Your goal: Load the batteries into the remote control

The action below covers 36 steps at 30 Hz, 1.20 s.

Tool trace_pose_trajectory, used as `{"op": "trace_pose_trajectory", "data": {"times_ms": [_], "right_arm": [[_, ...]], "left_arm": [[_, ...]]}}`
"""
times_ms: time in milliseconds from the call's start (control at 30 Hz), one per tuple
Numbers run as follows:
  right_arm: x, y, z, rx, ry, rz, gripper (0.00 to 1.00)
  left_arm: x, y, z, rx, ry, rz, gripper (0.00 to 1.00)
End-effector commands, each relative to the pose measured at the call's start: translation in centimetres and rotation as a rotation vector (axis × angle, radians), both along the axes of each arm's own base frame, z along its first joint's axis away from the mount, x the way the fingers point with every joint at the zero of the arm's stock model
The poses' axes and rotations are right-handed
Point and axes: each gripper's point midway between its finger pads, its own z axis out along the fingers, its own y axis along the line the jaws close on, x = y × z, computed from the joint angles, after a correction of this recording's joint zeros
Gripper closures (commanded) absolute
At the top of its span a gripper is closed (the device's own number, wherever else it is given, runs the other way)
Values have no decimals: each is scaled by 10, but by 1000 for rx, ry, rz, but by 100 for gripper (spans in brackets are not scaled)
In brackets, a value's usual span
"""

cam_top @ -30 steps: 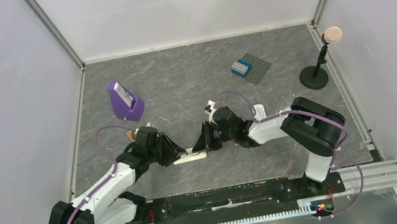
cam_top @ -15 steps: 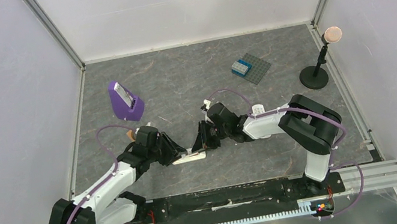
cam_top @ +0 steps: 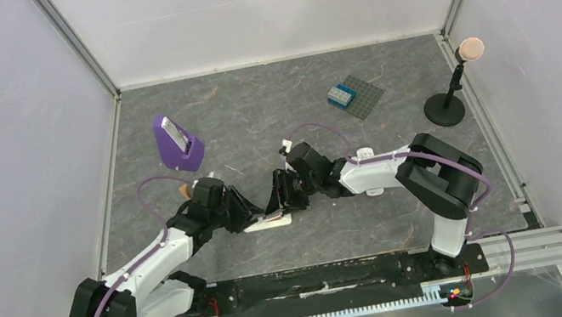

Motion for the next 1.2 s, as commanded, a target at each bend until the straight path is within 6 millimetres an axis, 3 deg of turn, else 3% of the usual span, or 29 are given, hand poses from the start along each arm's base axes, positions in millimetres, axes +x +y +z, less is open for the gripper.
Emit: {"op": "trace_pose_trajectory", "data": {"times_ms": [0, 333, 800, 1167], "right_arm": [[-4, -15, -11, -103, 10, -1, 53], [-4, -14, 3, -95, 11, 2, 52], [-2, -23, 8, -110, 6, -11, 52], [-1, -28, 14, -106, -3, -20, 63]], "left_arm": [[-3, 7, -10, 41, 8, -8, 59], [-4, 9, -11, 46, 11, 1, 76], [-6, 11, -14, 52, 17, 7, 78], [-6, 10, -15, 51, 18, 4, 78]]}}
